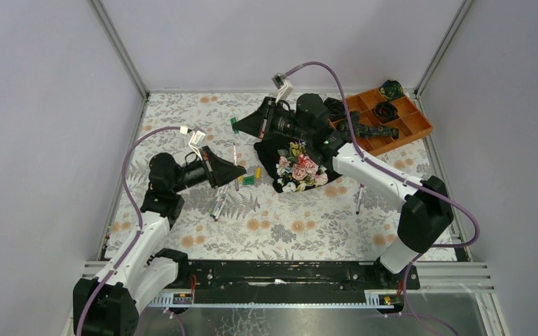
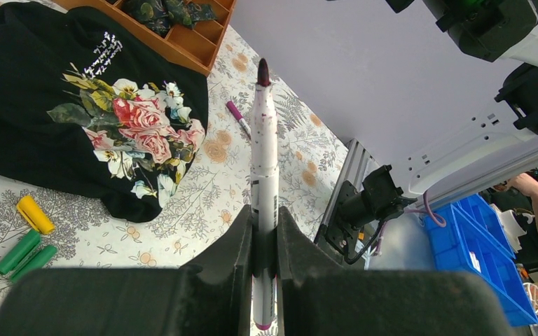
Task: Insert the pens into the pen caps
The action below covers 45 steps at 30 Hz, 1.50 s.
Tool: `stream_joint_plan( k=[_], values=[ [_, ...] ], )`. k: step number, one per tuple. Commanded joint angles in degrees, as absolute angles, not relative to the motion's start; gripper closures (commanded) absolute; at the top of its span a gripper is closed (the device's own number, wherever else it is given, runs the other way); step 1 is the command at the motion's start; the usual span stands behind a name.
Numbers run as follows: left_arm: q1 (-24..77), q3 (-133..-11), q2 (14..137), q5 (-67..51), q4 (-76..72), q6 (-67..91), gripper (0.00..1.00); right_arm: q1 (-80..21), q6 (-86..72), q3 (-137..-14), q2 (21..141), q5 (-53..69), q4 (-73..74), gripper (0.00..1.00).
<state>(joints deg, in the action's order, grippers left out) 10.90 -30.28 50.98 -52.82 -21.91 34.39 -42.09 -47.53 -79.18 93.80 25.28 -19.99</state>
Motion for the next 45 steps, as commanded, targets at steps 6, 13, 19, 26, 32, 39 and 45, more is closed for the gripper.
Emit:
stream_joint_plan(
  k=[6, 13, 19, 26, 32, 39, 45],
  values=[
    [11.2, -30.5, 51.1, -53.9, -25.8, 34.7, 1.0, -43.6, -47.4, -79.3, 93.8, 27.8, -24.3, 1.0],
    [11.2, -30.4, 50.8, -53.6, -25.7, 34.6, 1.0, -44.1, -47.0, -79.1, 94.1, 27.9, -24.3, 1.0],
    [11.2, -30.3, 50.4, -53.3, -25.7, 34.6, 1.0, -44.3, -46.7, -78.6, 94.0, 27.9, -24.2, 1.0],
    [11.2, -30.1, 49.9, -52.8, -25.7, 34.6, 1.0, -44.6, -46.6, -77.9, 93.7, 27.9, -24.1, 1.0],
    [11.2, -30.0, 49.6, -52.2, -25.5, 34.6, 1.0, -44.8, -46.6, -77.0, 93.0, 28.1, -24.6, 1.0],
    [11.3, -29.9, 49.5, -51.7, -25.4, 34.6, 1.0, -45.0, -47.1, -75.1, 91.8, 28.5, -26.2, 1.0],
    [11.2, -29.8, 49.2, -51.0, -25.5, 34.6, 1.0, -45.1, -47.8, -72.4, 90.4, 28.6, -28.2, 1.0]
  ],
)
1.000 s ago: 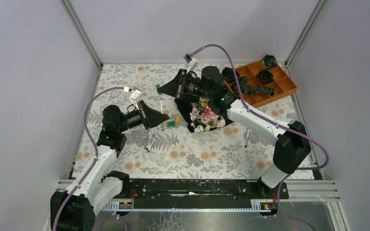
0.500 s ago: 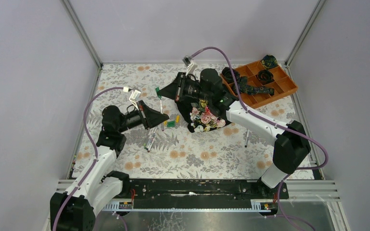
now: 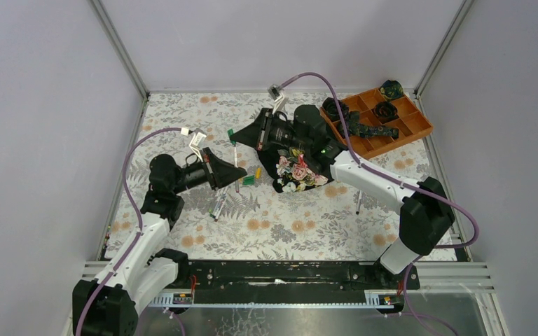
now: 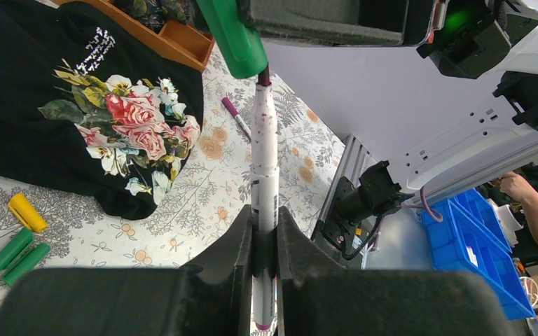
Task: Insert the pens into the pen caps
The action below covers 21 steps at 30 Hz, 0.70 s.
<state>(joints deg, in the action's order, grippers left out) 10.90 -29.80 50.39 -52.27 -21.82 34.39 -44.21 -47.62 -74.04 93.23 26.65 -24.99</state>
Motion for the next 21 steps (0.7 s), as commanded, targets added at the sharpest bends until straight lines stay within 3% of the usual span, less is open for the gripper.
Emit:
stream_joint_plan(
  k=[1, 21],
  values=[
    [11.2, -29.8, 49.3, -51.0, -25.5, 34.6, 1.0, -45.1, -48.1, -72.0, 90.2, 28.6, -28.5, 1.0],
    [11.2, -29.8, 49.4, -50.2, -24.8, 34.5, 1.0, -45.4, -51.8, -68.3, 88.2, 30.3, -34.3, 1.0]
  ],
)
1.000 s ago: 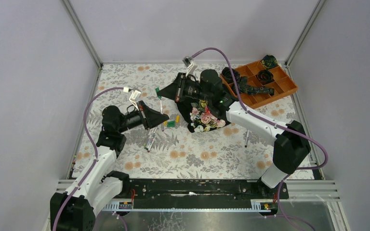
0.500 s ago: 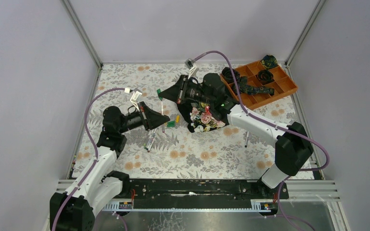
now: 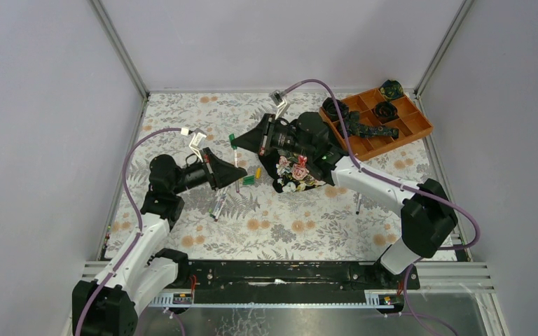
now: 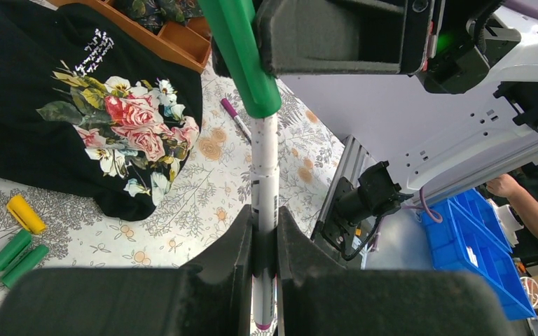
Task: Insert the pens into the pen caps
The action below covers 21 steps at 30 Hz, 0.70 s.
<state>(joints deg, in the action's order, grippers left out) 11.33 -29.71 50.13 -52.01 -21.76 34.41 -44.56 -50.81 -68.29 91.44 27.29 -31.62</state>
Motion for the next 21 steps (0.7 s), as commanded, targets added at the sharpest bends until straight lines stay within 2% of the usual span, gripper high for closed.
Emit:
stream_joint_plan(
  k=[1, 18, 19, 20, 21],
  values=[
    [11.2, -29.9, 49.4, -50.2, -24.6, 34.4, 1.0, -45.4, -51.7, -68.3, 88.2, 30.6, -34.4, 1.0],
    [11.2, -29.4, 48.3, -51.2, -26.7, 35.2, 1.0, -50.6, -46.3, -52.3, 85.0, 33.3, -43.1, 1.0],
    [11.2, -29.4, 48.3, -51.5, -26.8, 35.2, 1.0, -50.5, -46.6, -52.1, 84.9, 33.1, -42.7, 0.97],
    [11.2, -29.3, 48.3, -51.8, -26.9, 35.3, 1.0, -50.5, -46.9, -52.0, 84.6, 32.8, -42.6, 0.88],
    [11.2, -29.3, 48.3, -52.3, -27.2, 35.4, 1.0, -50.4, -46.8, -52.5, 84.5, 32.7, -42.2, 0.75]
  ],
)
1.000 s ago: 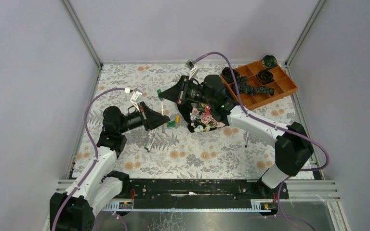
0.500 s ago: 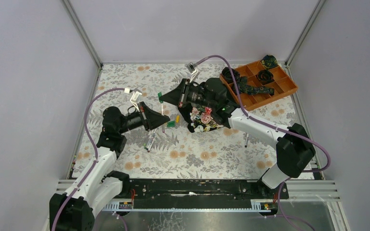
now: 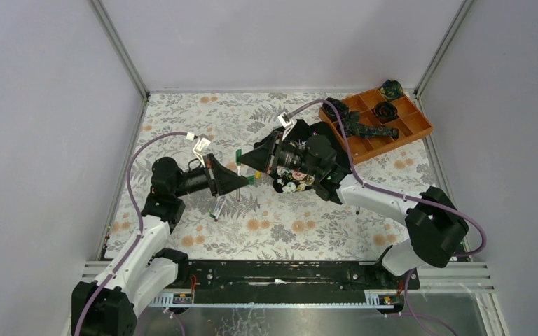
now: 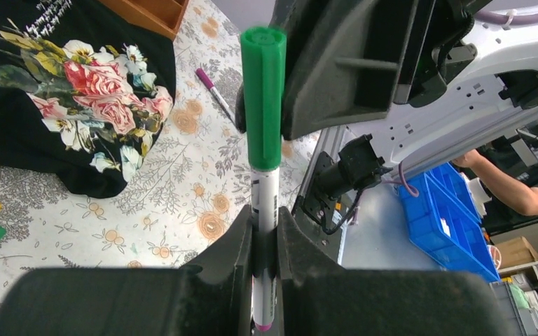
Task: Insert the pens into the pen caps
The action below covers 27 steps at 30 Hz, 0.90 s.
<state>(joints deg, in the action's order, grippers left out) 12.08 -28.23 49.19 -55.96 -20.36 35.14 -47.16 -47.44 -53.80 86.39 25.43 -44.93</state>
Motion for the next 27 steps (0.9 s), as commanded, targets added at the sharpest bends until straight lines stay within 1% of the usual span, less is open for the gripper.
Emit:
stream_joint_plan(
  k=[1, 4, 6, 9, 13, 15, 22, 25, 27],
  values=[
    [11.2, -29.3, 48.2, -52.8, -27.4, 35.5, 1.0, -50.4, -46.6, -53.5, 84.5, 32.6, -41.3, 0.66],
    [11.2, -29.0, 48.0, -53.9, -28.6, 36.1, 1.0, -50.1, -45.6, -58.0, 85.1, 32.1, -38.8, 0.48],
    [11.2, -28.8, 47.8, -54.3, -29.2, 36.5, 1.0, -49.6, -45.6, -60.0, 85.7, 31.7, -38.4, 0.39],
    [11.2, -28.9, 47.7, -54.6, -29.3, 36.6, 1.0, -48.6, -45.3, -62.6, 86.7, 32.0, -37.9, 0.35],
    [11.2, -28.8, 47.7, -55.0, -30.0, 37.0, 1.0, -48.0, -44.3, -65.9, 88.0, 32.3, -36.1, 0.33],
    [11.2, -28.7, 47.7, -55.2, -30.2, 37.2, 1.0, -47.5, -43.8, -67.1, 88.6, 32.3, -35.3, 0.33],
    [11.2, -28.4, 47.8, -56.0, -31.8, 38.1, 1.0, -46.4, -43.3, -70.1, 90.4, 33.4, -34.4, 0.41],
    [11.2, -28.4, 47.8, -56.1, -31.9, 38.2, 1.0, -46.3, -42.9, -70.4, 90.9, 33.8, -34.2, 0.54],
    [11.2, -28.4, 47.9, -56.2, -32.0, 38.2, 1.0, -46.3, -42.8, -70.1, 90.9, 34.2, -34.2, 0.64]
  ],
)
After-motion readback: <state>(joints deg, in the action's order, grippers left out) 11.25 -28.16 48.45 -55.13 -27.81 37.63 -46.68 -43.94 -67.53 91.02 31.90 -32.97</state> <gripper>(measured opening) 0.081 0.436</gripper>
